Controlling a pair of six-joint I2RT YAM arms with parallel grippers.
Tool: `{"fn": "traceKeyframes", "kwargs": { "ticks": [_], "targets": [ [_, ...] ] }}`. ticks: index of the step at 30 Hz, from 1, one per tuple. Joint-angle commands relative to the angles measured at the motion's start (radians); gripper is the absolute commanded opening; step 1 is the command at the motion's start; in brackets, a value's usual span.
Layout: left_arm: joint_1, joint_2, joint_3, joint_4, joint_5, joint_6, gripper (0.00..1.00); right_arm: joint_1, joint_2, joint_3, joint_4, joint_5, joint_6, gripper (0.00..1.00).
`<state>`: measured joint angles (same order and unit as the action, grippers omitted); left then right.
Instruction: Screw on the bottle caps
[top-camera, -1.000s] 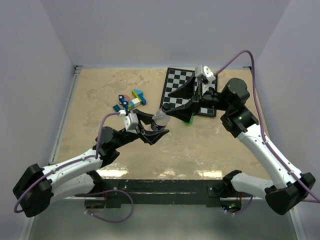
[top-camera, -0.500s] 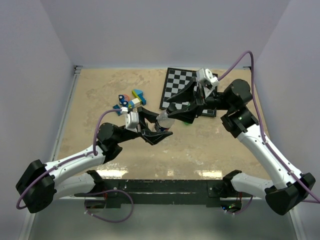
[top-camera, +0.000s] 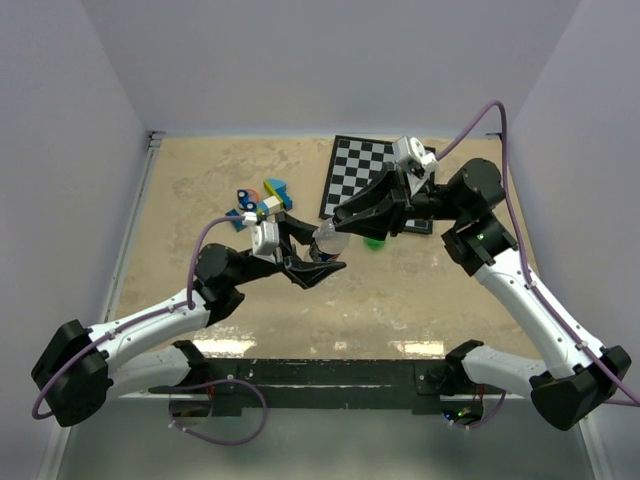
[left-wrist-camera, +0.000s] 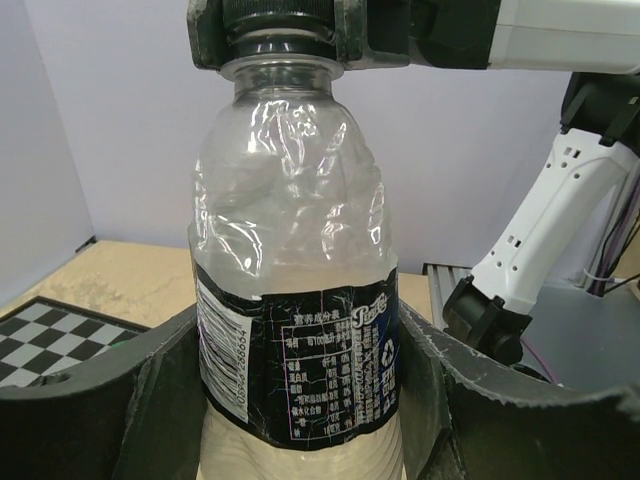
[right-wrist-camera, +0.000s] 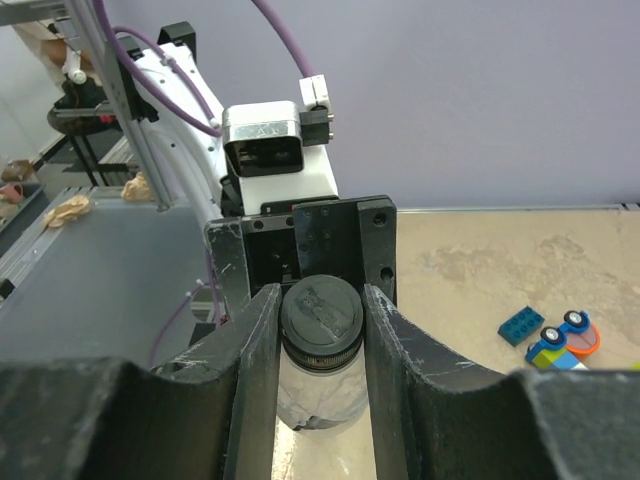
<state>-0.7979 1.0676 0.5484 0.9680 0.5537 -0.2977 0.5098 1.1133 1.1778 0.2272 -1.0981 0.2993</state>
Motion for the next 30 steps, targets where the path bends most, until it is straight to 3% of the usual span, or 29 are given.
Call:
{"fn": "traceKeyframes", "kwargs": {
  "ticks": [1, 8, 13, 16, 20, 25, 29, 30],
  "targets": [
    [-0.001, -0.032, 0.087, -0.127, -0.089, 0.071, 0.0, -0.002, -0.003, 0.057, -0.107, 0.101, -0.064, 0.0],
    [-0.063, -0.07, 0.157, -0.3, -0.348, 0.21, 0.0, 0.024, 0.032, 0.149, -0.44, 0.459, -0.167, 0.0],
    [-0.136, -0.072, 0.177, -0.325, -0.588, 0.273, 0.0, 0.119, 0.079, 0.203, -0.606, 0.898, -0.053, 0.0],
    [-0.196, -0.06, 0.186, -0.304, -0.734, 0.347, 0.0, 0.18, 0.1, 0.2, -0.646, 1.067, 0.04, 0.0],
    [-0.254, -0.026, 0.203, -0.253, -0.863, 0.414, 0.0, 0.219, 0.109, 0.151, -0.637, 1.165, 0.156, 0.0],
    [-0.279, 0.02, 0.223, -0.203, -0.957, 0.453, 0.0, 0.262, 0.12, 0.115, -0.626, 1.29, 0.189, 0.0],
    [-0.279, 0.025, 0.205, -0.199, -0.96, 0.448, 0.0, 0.262, 0.073, 0.077, -0.511, 1.247, 0.192, 0.01],
    [-0.277, 0.019, 0.193, -0.199, -0.959, 0.436, 0.0, 0.262, 0.057, 0.072, -0.479, 1.204, 0.19, 0.08]
  ]
}}
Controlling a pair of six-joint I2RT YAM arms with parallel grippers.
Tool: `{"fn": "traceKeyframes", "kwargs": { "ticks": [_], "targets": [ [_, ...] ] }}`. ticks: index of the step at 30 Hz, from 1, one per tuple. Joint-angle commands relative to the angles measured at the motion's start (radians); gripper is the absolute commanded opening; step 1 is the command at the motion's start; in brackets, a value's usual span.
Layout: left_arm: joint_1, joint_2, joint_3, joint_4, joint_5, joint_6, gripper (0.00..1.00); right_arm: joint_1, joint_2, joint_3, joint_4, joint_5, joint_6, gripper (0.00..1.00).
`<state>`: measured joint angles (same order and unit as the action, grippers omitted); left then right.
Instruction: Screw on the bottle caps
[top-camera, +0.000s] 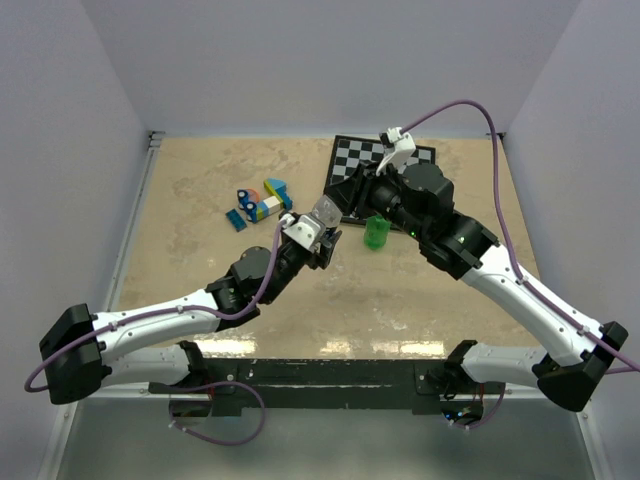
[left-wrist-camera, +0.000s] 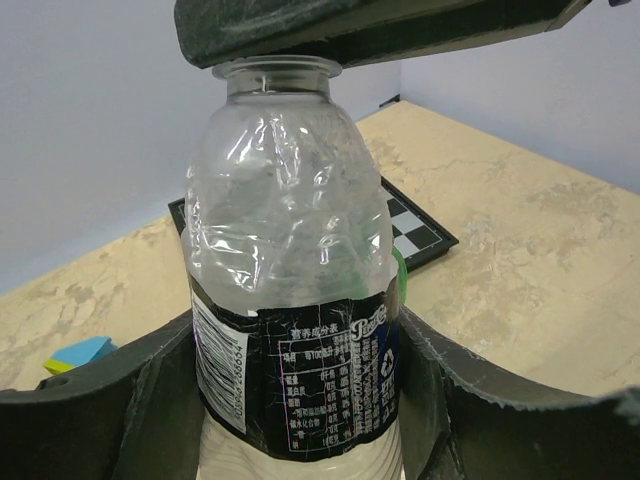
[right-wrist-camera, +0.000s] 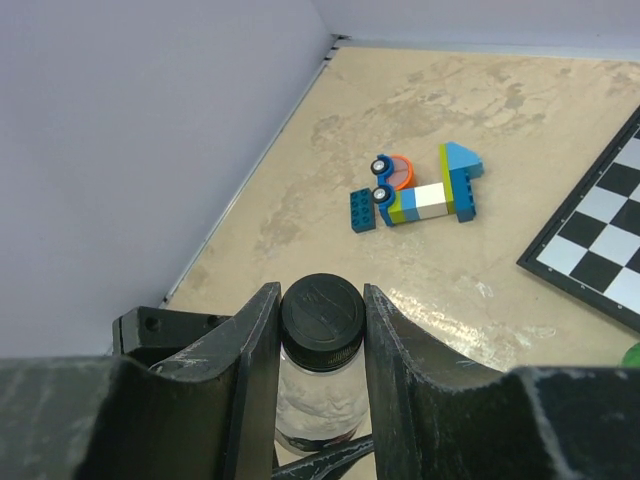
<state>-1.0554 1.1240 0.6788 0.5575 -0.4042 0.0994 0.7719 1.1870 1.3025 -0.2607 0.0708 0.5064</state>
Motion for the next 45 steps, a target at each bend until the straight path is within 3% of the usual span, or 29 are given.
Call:
{"fn": "traceKeyframes", "kwargs": {
  "ticks": [1, 3, 6, 9, 12, 16, 24, 33, 45],
  "targets": [
    [-0.018, -0.047, 0.045, 0.209, -0.001, 0.033, 0.0, -0.002, -0.027, -0.054, 0.038, 0.014, -0.04, 0.16],
    [-0.002, -0.061, 0.024, 0.182, 0.024, -0.004, 0.0, -0.003, -0.041, -0.04, 0.084, -0.053, -0.104, 0.34],
    [0.09, -0.101, -0.022, 0.118, 0.18, -0.152, 0.0, -0.026, -0.052, -0.005, 0.115, -0.167, -0.178, 0.62],
    [0.193, -0.151, -0.087, 0.101, 0.355, -0.263, 0.0, -0.077, -0.059, 0.023, 0.146, -0.316, -0.223, 0.74],
    [0.238, -0.191, -0.13, 0.107, 0.502, -0.297, 0.0, -0.17, -0.086, -0.02, 0.254, -0.527, -0.204, 0.79],
    [0.29, -0.211, -0.153, 0.143, 0.697, -0.342, 0.0, -0.256, -0.099, -0.075, 0.461, -0.842, -0.147, 0.79],
    [0.305, -0.15, -0.078, 0.174, 0.921, -0.362, 0.0, -0.258, -0.047, -0.069, 0.528, -1.068, -0.16, 0.75],
    [0.304, -0.089, -0.015, 0.22, 1.016, -0.385, 0.0, -0.26, -0.018, -0.065, 0.541, -1.141, -0.152, 0.7],
    [0.304, -0.087, -0.01, 0.24, 1.033, -0.399, 0.0, -0.258, -0.018, -0.083, 0.557, -1.164, -0.134, 0.5]
  ]
}}
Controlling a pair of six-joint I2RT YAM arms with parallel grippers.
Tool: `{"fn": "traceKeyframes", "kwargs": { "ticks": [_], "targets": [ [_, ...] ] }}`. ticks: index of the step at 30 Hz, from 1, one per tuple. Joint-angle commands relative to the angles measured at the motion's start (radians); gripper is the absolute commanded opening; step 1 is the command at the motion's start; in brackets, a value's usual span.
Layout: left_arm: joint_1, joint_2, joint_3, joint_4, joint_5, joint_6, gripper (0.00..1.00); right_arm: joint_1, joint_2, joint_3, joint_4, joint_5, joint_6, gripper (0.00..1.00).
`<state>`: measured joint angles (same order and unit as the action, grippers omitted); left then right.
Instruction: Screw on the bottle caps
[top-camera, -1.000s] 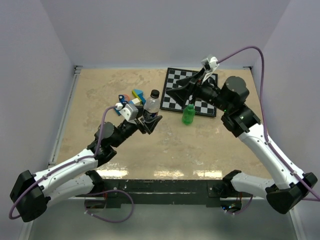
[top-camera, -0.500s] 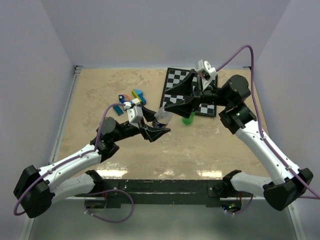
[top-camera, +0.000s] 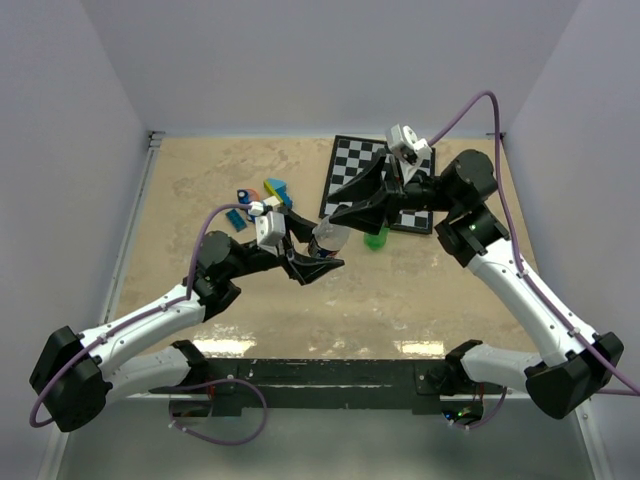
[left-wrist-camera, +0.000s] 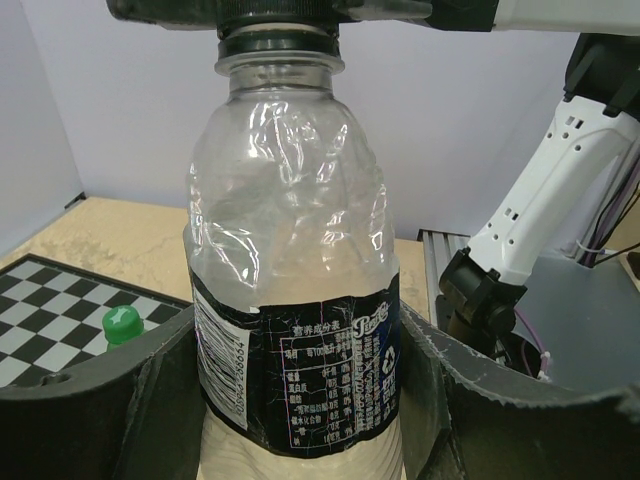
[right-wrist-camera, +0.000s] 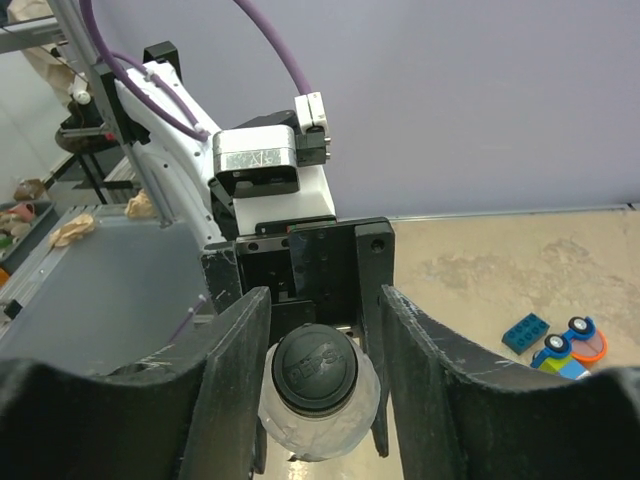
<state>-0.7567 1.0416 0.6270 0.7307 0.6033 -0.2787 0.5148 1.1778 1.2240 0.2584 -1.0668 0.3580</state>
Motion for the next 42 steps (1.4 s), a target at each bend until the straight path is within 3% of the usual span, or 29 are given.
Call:
{"fn": "traceKeyframes", "kwargs": {
  "ticks": [1, 4, 6, 9, 12, 20, 23, 27, 35, 40, 42],
  "targets": [
    [0.005, -0.006, 0.043, 0.067, 0.024, -0.022, 0.0, -0.001, -0.009, -0.004, 0.038, -0.03, 0.016, 0.49],
    [0.003, -0.006, 0.043, 0.07, 0.024, -0.024, 0.0, 0.001, -0.009, -0.004, 0.038, -0.035, 0.018, 0.48],
    [0.005, -0.006, 0.042, 0.073, 0.021, -0.028, 0.0, 0.001, -0.009, -0.006, 0.036, -0.038, 0.019, 0.4],
    [0.005, -0.005, 0.043, 0.075, 0.015, -0.03, 0.0, 0.001, -0.01, -0.006, 0.032, -0.029, 0.019, 0.23],
    [0.005, -0.015, 0.042, 0.065, -0.02, -0.027, 0.0, -0.001, -0.017, -0.003, 0.007, -0.009, 0.009, 0.0],
    [0.005, -0.063, 0.01, 0.035, -0.181, 0.018, 0.0, 0.008, -0.017, 0.043, -0.186, 0.168, -0.096, 0.0],
    [0.003, -0.08, 0.007, 0.003, -0.264, 0.033, 0.0, 0.034, -0.012, 0.081, -0.299, 0.342, -0.143, 0.0],
    [0.005, -0.104, -0.015, -0.001, -0.387, 0.042, 0.0, 0.135, 0.016, 0.141, -0.462, 0.702, -0.169, 0.0],
    [0.005, -0.12, -0.033, 0.01, -0.568, 0.047, 0.0, 0.318, 0.084, 0.16, -0.599, 1.224, 0.039, 0.0],
    [0.005, -0.124, -0.03, 0.0, -0.652, 0.076, 0.0, 0.395, 0.151, 0.21, -0.706, 1.438, 0.09, 0.0],
    [0.003, -0.126, -0.032, -0.011, -0.677, 0.088, 0.0, 0.404, 0.152, 0.204, -0.699, 1.45, 0.096, 0.0]
  ]
}}
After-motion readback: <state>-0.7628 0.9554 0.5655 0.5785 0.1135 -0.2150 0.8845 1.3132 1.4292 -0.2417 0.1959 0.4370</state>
